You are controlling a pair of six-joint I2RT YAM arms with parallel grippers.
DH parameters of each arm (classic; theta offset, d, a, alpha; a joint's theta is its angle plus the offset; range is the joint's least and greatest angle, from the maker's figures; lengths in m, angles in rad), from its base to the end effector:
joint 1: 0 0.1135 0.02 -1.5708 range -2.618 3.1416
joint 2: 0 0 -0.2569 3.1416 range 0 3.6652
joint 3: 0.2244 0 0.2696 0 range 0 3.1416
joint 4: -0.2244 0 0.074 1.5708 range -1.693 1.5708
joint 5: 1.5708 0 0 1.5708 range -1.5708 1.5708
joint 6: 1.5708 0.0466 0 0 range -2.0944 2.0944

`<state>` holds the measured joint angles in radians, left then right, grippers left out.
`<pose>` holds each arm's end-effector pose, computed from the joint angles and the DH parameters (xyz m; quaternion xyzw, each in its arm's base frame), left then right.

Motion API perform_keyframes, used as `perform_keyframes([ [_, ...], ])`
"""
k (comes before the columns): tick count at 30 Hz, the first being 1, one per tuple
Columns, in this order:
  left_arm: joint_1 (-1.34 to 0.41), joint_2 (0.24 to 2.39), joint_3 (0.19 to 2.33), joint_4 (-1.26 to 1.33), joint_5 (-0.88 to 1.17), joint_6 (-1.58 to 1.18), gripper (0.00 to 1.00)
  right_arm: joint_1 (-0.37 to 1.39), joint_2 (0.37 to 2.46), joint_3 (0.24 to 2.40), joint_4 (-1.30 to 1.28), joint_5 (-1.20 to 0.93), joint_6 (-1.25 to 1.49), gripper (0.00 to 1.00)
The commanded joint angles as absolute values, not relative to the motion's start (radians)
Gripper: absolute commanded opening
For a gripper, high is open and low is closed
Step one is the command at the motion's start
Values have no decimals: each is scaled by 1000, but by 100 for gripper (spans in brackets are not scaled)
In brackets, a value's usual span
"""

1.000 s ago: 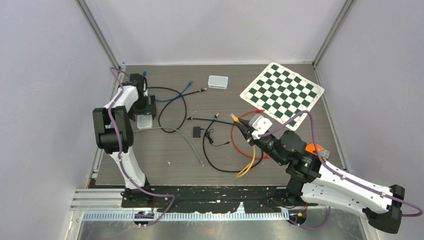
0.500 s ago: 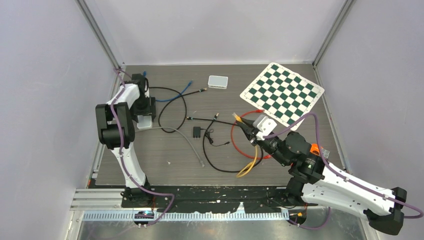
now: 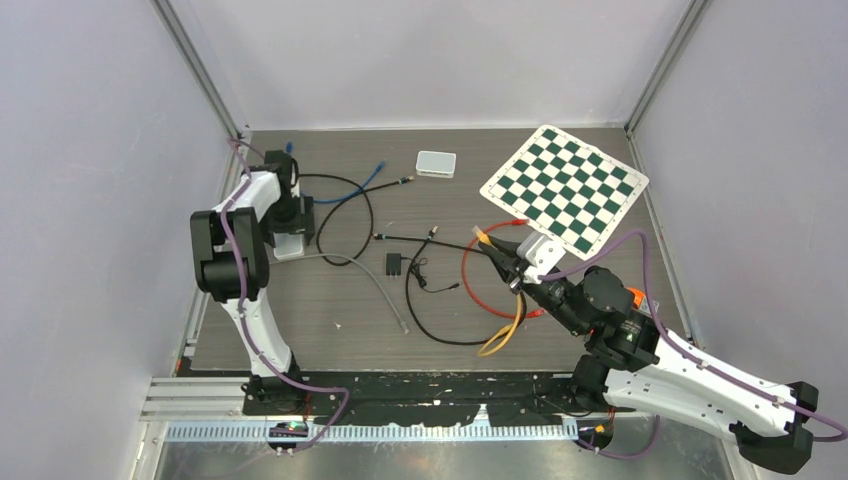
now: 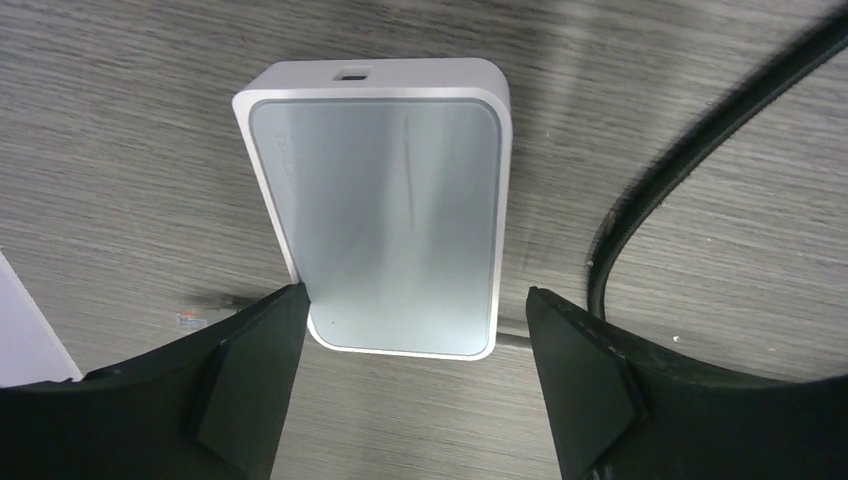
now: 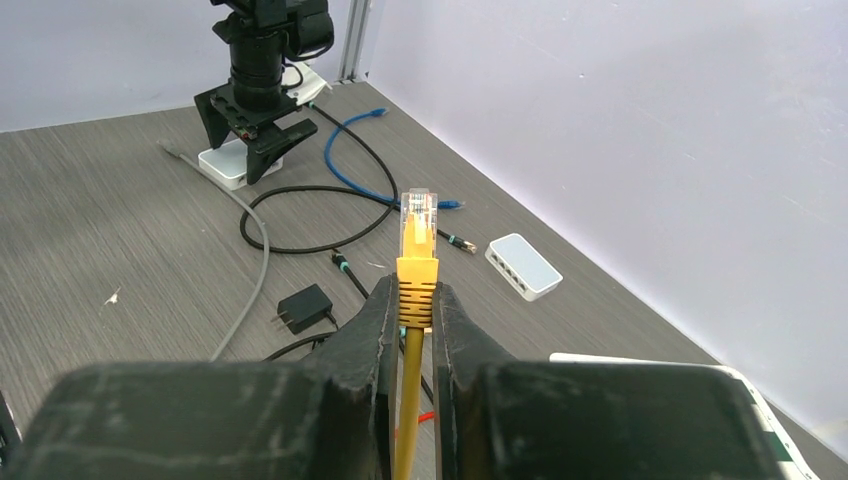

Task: Insert the plug into the switch port
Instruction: Pick up the switch port at the center of the board.

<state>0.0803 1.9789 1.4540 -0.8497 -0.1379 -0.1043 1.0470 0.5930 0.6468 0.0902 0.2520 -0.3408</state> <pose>0.4011 0.0387 0.1516 -0.0982 0.9880 0.0674 0.0985 0.1021 0.1536 0.3482 -0.3421 0.5599 0.1822 0.7323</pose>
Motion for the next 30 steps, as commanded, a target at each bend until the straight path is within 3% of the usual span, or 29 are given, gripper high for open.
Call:
perform_keyframes([
  [1,83,1902,1411,-814,-118,-124,89,1046,579,684,105,248,-326,5],
  [4,84,1862,1396,-792,-133,-137,95,1046,574,682,108,240,-321,5],
  [14,115,1825,1343,-754,-119,-201,95,1046,554,685,109,222,-328,5],
  [23,143,1872,1345,-755,-48,-205,89,1045,520,682,110,210,-333,5],
  [30,139,1939,1382,-786,-21,-185,77,1045,496,673,109,220,-342,5],
])
